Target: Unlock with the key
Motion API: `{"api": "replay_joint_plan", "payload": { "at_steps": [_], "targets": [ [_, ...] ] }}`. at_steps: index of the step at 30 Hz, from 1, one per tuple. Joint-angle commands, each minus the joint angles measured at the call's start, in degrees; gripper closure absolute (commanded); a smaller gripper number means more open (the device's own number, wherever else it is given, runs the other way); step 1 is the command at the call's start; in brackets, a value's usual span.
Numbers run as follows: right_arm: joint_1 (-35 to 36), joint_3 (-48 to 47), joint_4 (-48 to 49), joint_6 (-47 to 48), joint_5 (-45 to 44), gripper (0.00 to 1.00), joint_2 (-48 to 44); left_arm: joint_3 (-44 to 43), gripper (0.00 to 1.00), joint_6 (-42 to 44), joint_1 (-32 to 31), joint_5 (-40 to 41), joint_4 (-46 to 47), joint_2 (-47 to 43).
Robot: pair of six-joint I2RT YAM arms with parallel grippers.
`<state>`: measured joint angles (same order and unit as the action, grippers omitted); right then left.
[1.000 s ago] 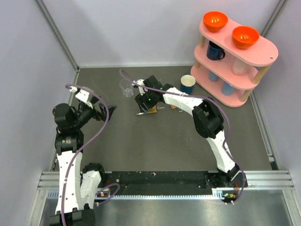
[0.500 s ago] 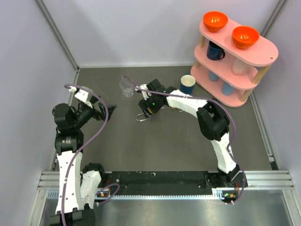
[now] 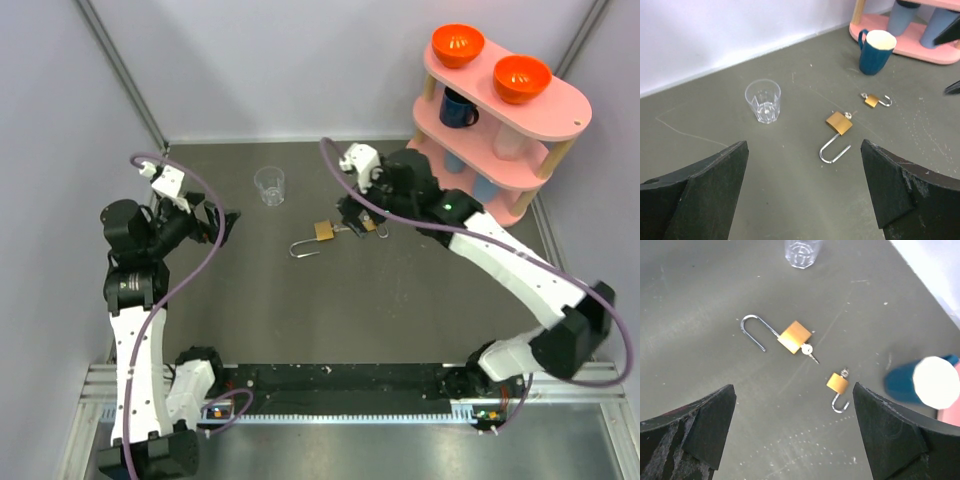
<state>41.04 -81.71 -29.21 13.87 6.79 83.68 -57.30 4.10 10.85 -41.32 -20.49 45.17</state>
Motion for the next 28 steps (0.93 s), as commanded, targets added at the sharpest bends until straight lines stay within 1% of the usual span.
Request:
{"api": "replay_joint_plan", "payload": {
  "at_steps": [1,2,4,5,6,7,8,10,11,15,18,24,28],
  "targets": [
    [-4.7,6.8,2.9,1.3,-0.7,0.01,-11.0,-1.6,0.01,1.6,0.4,-0.6,-2.7,1.2],
    [-6.0,9.1,3.9,0.9,-1.5,0.01,-13.3,-1.7,0.01,1.5,0.3,-0.9,-2.6,1.3],
    [-6.3,11.8,7.7,0.7,-8.3,0.01,-18.0,-2.1,0.01,1.2,0.3,-1.0,-2.6,1.5],
    [-6.3,14.5,8.7,0.9,-10.6,0.01,-22.5,-2.3,0.01,1.2,0.4,-1.0,-2.6,1.7],
    [-6.3,15.8,10.6,1.4,-14.3,0.01,-25.0,-2.7,0.01,1.2,0.4,-0.9,-2.7,1.8],
    [-6.3,16.8,10.9,1.7,-15.4,0.01,-27.2,-3.0,0.01,1.1,0.3,-0.8,-2.6,1.8],
    [-6.3,18.6,11.3,1.9,-16.1,0.01,-31.7,-3.6,0.01,1.0,0.4,-0.8,-2.8,1.9],
    [-6.4,20.2,12.0,1.9,-17.5,0.01,-35.9,-4.0,0.01,1.1,0.4,-0.9,-3.1,2.0],
    [-6.3,21.6,12.1,2.0,-17.4,0.01,-40.4,-4.4,0.01,1.1,0.5,-1.3,-3.1,2.0],
    [-6.2,25.1,13.1,3.1,-14.8,0.01,-49.3,-4.8,0.01,1.6,0.5,-1.6,-3.2,0.8],
    [-6.4,26.6,13.3,3.4,-15.2,0.01,-52.2,-4.7,0.01,1.9,0.5,-1.7,-3.3,-0.5],
    [-6.3,28.8,14.8,2.9,-15.0,0.01,-52.3,-3.7,0.01,1.9,0.4,-2.0,-3.3,-2.4],
    [-6.3,28.2,15.6,2.4,-14.1,0.01,-51.7,-3.4,0.01,2.0,0.5,-1.6,-3.4,-3.2]
  ]
}}
